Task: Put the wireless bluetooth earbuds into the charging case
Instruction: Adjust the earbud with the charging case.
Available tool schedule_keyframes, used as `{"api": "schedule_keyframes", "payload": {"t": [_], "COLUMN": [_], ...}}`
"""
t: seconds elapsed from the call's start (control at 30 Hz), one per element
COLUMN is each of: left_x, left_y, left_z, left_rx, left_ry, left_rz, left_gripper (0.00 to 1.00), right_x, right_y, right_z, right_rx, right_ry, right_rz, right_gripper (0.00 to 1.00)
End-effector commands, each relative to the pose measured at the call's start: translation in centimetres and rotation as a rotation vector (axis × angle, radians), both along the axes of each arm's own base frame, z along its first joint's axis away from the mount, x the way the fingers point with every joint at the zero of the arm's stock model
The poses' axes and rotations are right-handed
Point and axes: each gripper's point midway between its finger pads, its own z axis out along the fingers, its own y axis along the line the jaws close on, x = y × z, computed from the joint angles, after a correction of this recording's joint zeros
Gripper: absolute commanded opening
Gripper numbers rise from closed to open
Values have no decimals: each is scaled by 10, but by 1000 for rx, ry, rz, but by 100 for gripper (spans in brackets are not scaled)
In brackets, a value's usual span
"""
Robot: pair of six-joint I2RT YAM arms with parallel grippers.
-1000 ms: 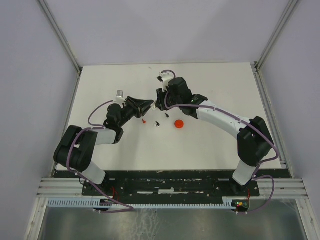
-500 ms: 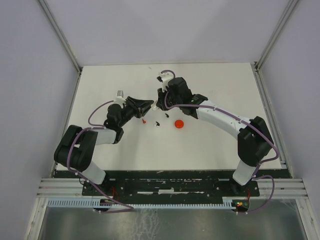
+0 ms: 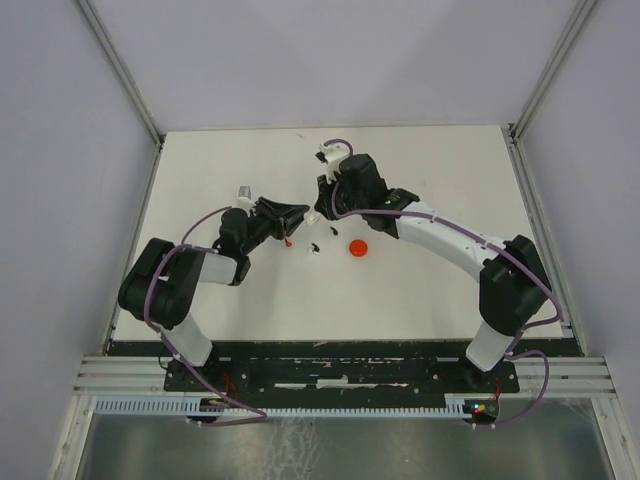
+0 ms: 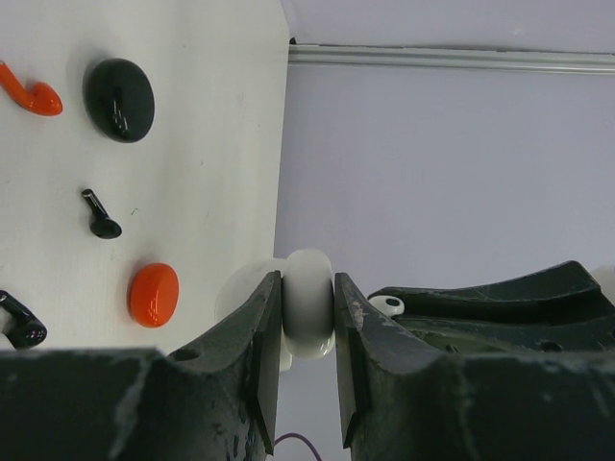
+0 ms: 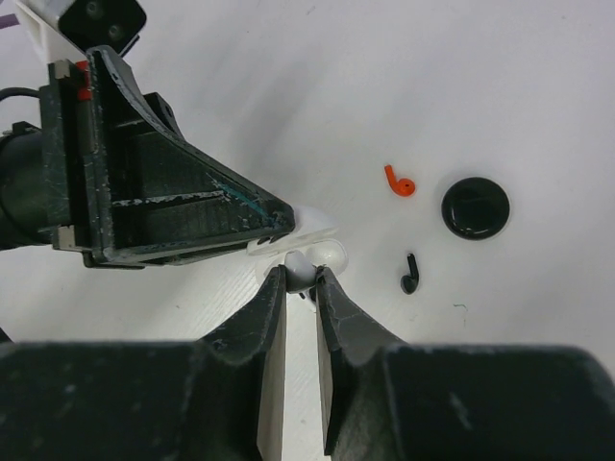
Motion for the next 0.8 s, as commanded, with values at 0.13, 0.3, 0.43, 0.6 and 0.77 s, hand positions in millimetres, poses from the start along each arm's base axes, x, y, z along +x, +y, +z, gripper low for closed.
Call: {"api": "schedule_keyframes", "payload": {"t": [0.13,0.3,0.43,0.6,0.77], "left_x": [7,10,10,8,6], "left_y": [-7,-8,-9,-8,-8], "left_z": [23,30,35,38,40], "left_rx": [-72,-75,-73,-74,-77], "left_ry": [-61,-69,-79,-85,-90], "left_rz": [-25,-24,-29,-31,-33], "left_gripper": [3,3,3,3,3], "right_x": [5,4,6,6,8], "right_y": [0,1,0,1,2], "right_z": [39,34,31,27,24], "right_rx": [53,49,40,34,28], "right_ry": [-103,-92,-90,-85,-81], "right_rz": [0,6,1,3,3], "right_gripper": [17,17,17,17,17]}}
